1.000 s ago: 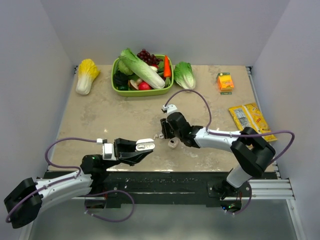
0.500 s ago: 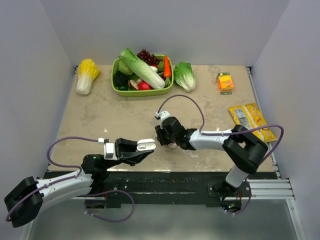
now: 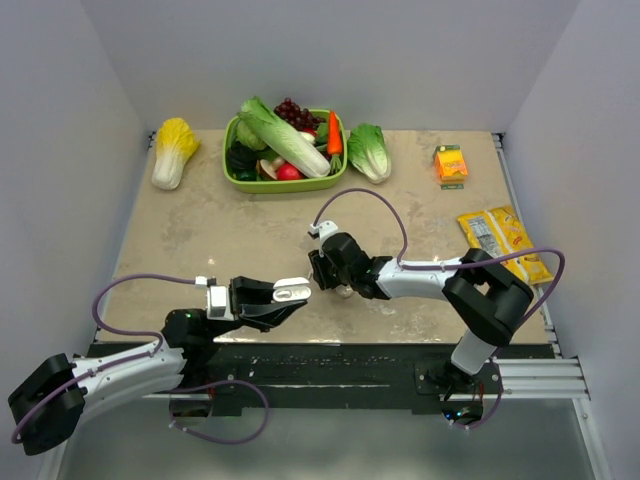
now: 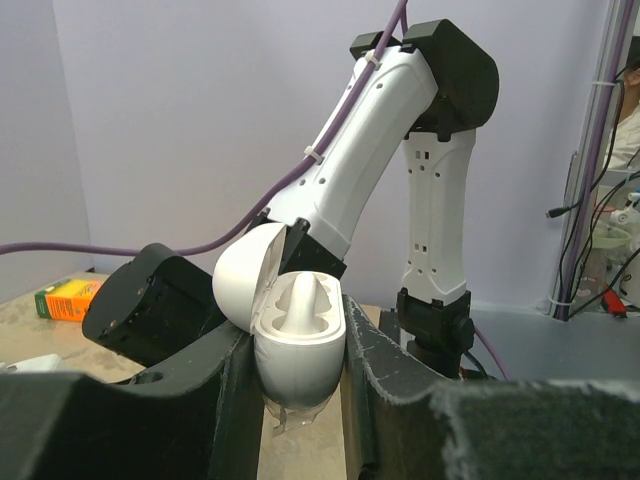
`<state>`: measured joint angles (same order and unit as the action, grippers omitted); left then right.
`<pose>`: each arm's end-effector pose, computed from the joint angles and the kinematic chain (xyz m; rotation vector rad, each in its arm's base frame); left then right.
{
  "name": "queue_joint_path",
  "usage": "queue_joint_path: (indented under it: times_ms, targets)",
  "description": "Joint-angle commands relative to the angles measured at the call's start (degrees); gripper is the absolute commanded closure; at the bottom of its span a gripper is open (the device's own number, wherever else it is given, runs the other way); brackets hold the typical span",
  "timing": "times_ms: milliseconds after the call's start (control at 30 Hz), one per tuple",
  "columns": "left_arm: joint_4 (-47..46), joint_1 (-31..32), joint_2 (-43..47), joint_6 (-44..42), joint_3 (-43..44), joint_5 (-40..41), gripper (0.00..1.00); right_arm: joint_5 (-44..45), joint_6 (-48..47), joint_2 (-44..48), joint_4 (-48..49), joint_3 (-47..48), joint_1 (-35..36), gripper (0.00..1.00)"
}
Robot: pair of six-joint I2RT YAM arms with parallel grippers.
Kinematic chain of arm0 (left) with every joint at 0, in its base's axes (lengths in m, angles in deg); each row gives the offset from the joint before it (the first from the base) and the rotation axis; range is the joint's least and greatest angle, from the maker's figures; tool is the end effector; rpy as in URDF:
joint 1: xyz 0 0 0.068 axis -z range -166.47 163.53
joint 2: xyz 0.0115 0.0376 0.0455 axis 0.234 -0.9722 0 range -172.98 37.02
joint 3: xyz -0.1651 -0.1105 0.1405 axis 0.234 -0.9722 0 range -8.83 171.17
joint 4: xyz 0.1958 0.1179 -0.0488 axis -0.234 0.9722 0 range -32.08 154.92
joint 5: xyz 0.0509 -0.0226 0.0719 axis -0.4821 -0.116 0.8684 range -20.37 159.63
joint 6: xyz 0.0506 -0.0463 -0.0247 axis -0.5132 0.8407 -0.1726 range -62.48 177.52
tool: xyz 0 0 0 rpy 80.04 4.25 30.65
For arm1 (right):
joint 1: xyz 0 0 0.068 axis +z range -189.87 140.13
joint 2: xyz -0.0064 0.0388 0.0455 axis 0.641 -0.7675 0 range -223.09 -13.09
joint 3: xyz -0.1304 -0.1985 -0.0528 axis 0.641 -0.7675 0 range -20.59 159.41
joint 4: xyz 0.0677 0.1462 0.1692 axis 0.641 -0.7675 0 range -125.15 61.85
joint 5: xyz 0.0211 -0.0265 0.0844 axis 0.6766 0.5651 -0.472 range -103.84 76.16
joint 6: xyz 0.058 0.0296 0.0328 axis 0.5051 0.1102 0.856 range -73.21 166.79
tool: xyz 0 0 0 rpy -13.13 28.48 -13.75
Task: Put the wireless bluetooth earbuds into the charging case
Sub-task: Pick up the earbud from the center of the board.
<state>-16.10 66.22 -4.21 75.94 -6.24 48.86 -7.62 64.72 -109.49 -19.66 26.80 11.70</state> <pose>0.0777 -0.1375 0.2555 0.6465 0.8679 -1.3007 0.2130 0.2580 0.1352 -0.6170 2.2424 0.5071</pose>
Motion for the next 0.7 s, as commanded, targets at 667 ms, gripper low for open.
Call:
queue_joint_path:
  times_ms: [667]
  targets:
    - [-20.0,0.5,-0.5,-1.1,-8.5,0.6,1.00,-1.7,-0.9,-1.5,3.0,2.9,-0.2,0.63]
